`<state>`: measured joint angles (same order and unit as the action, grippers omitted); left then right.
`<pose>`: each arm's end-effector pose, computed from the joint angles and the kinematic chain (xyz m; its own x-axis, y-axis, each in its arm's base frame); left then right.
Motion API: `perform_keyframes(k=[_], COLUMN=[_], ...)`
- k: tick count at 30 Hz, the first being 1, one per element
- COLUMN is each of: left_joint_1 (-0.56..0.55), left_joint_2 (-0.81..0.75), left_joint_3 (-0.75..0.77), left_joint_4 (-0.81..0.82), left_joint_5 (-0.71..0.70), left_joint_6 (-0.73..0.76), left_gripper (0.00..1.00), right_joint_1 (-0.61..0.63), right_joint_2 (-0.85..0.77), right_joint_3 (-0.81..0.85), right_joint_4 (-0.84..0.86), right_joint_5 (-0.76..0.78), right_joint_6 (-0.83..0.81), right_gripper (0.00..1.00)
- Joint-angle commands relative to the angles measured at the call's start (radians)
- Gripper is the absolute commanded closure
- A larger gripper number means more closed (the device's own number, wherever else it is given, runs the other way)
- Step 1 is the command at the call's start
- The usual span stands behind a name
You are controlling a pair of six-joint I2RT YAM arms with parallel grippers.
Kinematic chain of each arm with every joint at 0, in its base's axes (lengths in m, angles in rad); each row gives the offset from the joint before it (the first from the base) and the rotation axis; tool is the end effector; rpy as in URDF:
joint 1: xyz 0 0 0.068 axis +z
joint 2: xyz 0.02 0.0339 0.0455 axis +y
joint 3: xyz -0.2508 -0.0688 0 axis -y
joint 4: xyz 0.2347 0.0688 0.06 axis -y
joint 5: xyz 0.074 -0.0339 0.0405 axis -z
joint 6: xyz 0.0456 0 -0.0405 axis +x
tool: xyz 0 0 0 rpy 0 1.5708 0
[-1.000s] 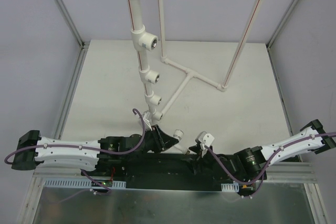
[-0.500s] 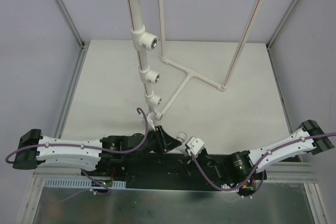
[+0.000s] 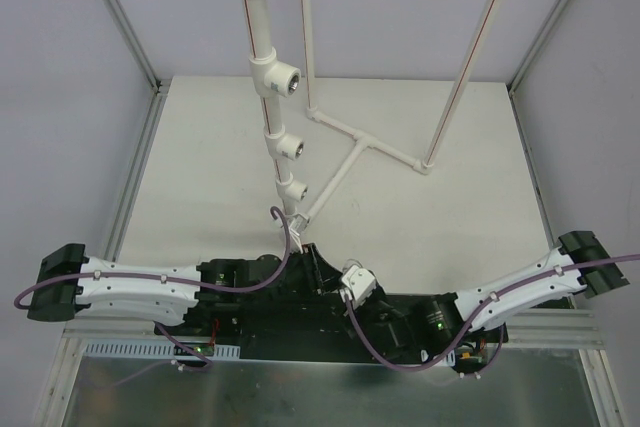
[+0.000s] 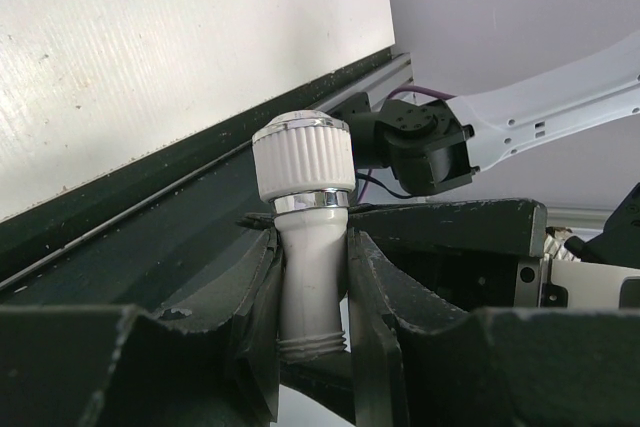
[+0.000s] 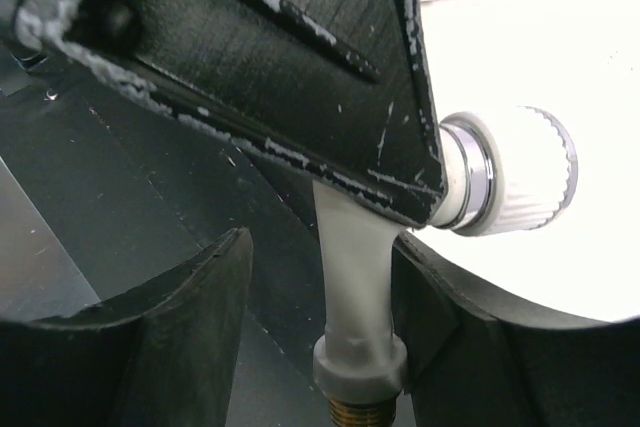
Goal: Install the water faucets
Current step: Pick up the water faucet from the center of the board.
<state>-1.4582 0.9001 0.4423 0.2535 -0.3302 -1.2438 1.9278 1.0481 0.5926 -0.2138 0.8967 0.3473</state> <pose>0.0389 -0.2128 0.2363 -0.8637 -0.3347 -0.3768 0.2689 0.3264 -0.9062 -0.0408 0.2114 0.2179 -0.0681 -0.4255 -0.9024 -0.8251 0.5326 -0.1889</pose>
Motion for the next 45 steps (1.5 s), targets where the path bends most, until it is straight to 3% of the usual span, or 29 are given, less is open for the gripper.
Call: perform_keyframes(k=[1, 16, 26, 30, 33, 36, 39, 41, 45], left_joint_1=[-0.004, -0.008, -0.008, -0.01, -0.008, -0.008, -0.008, -0.008, -0.01], left_joint_2=[0.016, -0.049, -0.102, -0.092, -0.086, -0.082, -0.084, -0.089, -0.119], left_joint_3=[0.052, 0.03, 0.042, 0.049, 0.05, 0.052, 0.052, 0.05, 0.044], left_joint_4=[0.086, 0.044, -0.057, -0.059, -0.069, -0.072, -0.076, -0.076, -0.077], left_joint_5=[0.019, 0.008, 0.0, 0.019, 0.02, 0.016, 0.008, 0.0, -0.023], left_joint_6=[-0.019, -0.06, -0.082, -0.082, -0.083, -0.082, -0.08, -0.068, -0.046], left_gripper=[1.0, 1.0, 1.0, 1.0, 1.0, 1.0, 0.85, 0.63, 0.38], right_joint_1=[-0.001, 0.0, 0.0, 0.0, -0.001, -0.001, -0.001, -0.001, 0.0], right_joint_2=[0.0, -0.091, -0.097, -0.088, -0.089, -0.094, -0.108, -0.129, -0.198], right_joint_3=[0.05, -0.013, 0.006, 0.01, 0.018, 0.024, 0.023, 0.012, -0.028], right_joint_4=[0.051, 0.07, 0.08, 0.07, 0.051, 0.031, 0.014, 0.016, 0.045], right_joint_5=[-0.005, -0.058, 0.002, 0.019, 0.025, 0.024, 0.007, -0.004, -0.041], right_joint_6=[-0.001, -0.03, -0.1, -0.085, -0.061, -0.033, 0.001, 0.031, 0.076], right_gripper=[0.39, 0.39, 0.43, 0.58, 0.85, 1.0, 1.0, 1.0, 1.0])
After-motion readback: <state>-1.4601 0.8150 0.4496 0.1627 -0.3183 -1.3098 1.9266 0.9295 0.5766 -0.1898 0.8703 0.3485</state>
